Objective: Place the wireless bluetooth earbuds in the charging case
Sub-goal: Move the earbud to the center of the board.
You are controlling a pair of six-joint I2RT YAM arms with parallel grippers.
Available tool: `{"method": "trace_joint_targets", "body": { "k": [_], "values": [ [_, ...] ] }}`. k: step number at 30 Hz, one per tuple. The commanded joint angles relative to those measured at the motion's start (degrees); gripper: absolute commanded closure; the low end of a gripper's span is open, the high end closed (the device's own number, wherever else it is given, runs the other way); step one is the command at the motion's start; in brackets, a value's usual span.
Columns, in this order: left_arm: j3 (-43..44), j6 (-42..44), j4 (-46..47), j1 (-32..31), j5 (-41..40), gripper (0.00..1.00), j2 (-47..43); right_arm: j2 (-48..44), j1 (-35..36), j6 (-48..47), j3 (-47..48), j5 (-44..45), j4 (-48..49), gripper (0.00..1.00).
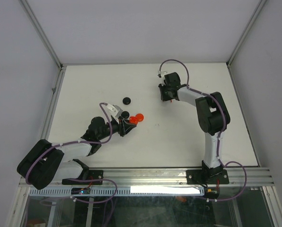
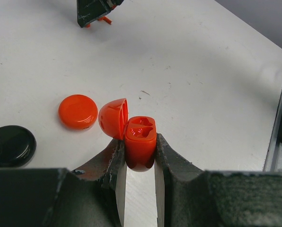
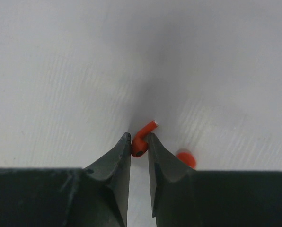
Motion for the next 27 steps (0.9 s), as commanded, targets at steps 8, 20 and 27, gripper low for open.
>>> {"method": "trace_joint_targets", "body": {
  "k": [8,20,27],
  "values": [
    [0.62,2.29,1.52,0.48,0.35,1.0,-4.25,-12.3,10.26,-0.25,-14.82,-11.99,-6.68,0.8],
    [0.61,1.87,2.05,0.49,1.04,1.0,-3.88,-17.82,11.69,-1.2,-19.88,-6.5,-8.74,0.64],
    [0.61,1.85,1.81,0.47,0.96,1.0,-3.96,-16.51,11.23,1.36,-19.71,-0.58,-5.82,0.64]
  ]
}}
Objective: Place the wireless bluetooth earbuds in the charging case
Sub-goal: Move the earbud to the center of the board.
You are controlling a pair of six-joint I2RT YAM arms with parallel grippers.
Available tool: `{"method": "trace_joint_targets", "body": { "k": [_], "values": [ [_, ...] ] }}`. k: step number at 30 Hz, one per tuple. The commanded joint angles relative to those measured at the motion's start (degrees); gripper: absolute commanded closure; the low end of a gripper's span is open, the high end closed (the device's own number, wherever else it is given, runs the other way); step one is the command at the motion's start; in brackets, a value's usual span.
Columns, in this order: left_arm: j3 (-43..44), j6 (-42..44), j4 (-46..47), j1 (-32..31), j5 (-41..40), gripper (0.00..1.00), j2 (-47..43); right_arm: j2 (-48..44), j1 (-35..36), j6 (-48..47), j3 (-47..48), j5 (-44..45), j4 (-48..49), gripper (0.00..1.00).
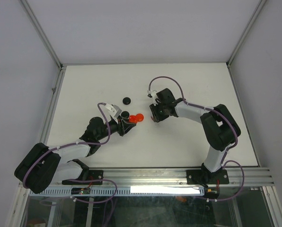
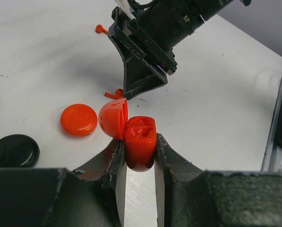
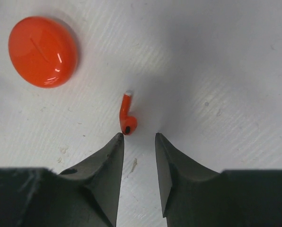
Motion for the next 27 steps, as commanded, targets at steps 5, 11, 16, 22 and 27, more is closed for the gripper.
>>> {"method": "trace_joint_targets", "body": {
  "k": [5,11,16,22,27],
  "values": [
    [0.72,1.45,2.62,0.47,0.89,1.0,-0.97,0.05,-1.58,3.03,0.04,12.26,2.04,0.64],
    [0.94,1.4,2.26,0.47,0.36,1.0,-0.74,-2.52,-1.6,5.73,0.31,13.08,2.6,0.65],
    [1.1,1.07,1.63,0.47,-1.19,1.0,-0.38,-5.26,0.37,14.44,-0.06,11.39,2.95,0.64],
    [0.61,0.51,1.93,0.47,-3.96,1.0,-0.95,-6.07,4.58,26.91,-1.87,18.49,5.64,0.62],
    [0.43,0.54,1.55,0.48,-4.39,1.0,-1.66,-4.58,7.48,35.24,-1.94,25.54,6.32,0.64]
  ]
}}
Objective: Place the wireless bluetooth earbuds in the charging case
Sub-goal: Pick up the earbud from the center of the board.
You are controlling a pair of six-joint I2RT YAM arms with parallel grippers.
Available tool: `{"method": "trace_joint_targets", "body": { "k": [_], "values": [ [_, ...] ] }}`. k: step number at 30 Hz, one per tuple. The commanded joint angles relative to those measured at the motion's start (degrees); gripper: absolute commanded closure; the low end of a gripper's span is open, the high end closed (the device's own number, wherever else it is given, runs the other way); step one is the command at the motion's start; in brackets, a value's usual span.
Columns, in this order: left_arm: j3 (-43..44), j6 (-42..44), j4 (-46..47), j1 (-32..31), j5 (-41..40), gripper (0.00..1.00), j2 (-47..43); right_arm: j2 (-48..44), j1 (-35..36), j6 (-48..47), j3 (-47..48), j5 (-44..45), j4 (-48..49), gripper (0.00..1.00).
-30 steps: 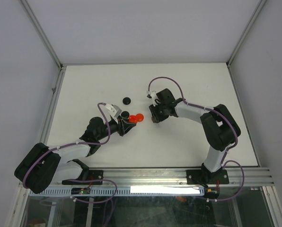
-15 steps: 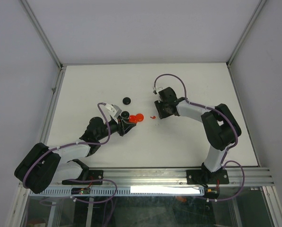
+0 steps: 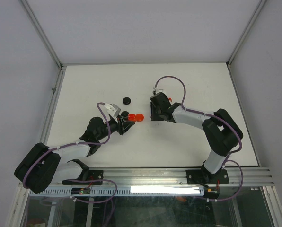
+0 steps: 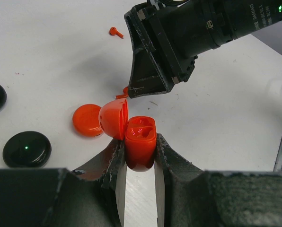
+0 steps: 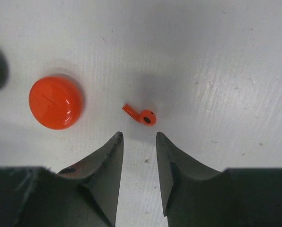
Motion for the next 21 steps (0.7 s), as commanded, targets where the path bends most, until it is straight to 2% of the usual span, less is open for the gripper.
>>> {"method": "trace_joint_targets", "body": {
  "k": [1,10,21],
  "values": [
    [0.46,0.6,1.42,0.47,-1.37,1.0,-1.76,-0.32,1.97,11.26,0.52,8.28,2.7,0.64],
    [0.55,0.55,1.24,0.48,-0.94,1.0,-2.05,4.09,2.51,13.87,2.45,8.5,2.37,0.63],
    [0.64,0.77,0.83,0.47,-0.83,1.0,-2.2,6.92,0.89,10.13,4.71,4.96,6.19,0.62]
  ]
}}
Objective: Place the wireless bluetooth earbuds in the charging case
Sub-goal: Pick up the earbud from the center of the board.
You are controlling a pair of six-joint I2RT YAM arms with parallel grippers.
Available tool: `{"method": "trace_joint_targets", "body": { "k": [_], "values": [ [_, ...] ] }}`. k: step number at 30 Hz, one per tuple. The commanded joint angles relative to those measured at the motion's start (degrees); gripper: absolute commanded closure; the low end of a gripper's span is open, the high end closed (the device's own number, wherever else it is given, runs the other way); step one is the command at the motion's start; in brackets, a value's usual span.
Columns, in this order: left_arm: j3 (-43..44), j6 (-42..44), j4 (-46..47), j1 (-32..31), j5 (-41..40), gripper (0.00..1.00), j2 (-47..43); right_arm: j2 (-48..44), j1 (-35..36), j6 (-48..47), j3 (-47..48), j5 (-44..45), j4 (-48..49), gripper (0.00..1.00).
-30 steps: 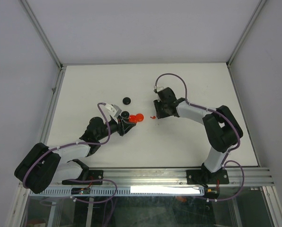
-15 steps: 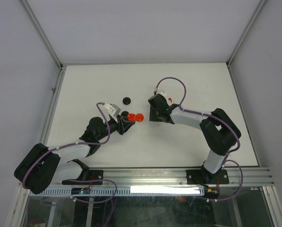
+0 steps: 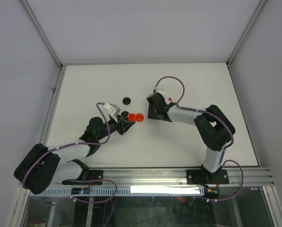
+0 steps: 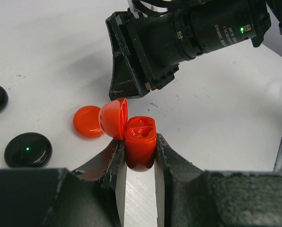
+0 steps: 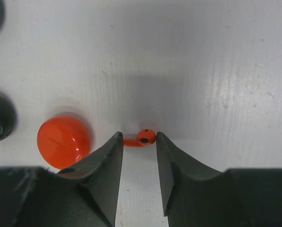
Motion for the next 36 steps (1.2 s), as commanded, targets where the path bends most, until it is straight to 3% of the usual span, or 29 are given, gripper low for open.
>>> {"method": "trace_joint_targets", "body": {
  "k": [1,16,36],
  "values": [
    [0.64,0.83,0.91,0.47,-0.42,1.0,-1.67,1.83,-1.11,-2.01,3.15,-1.58,2.63,0.62],
    [0.81,0.9,0.73,0.47,-0.07,1.0,-1.24,7.21,0.45,-7.41,11.56,-0.66,-12.32,0.66],
    [0.82,0.89,0.77,0.47,0.02,1.0,-1.1,12.31,1.35,-12.16,17.63,0.93,-21.35,0.71]
  ]
}}
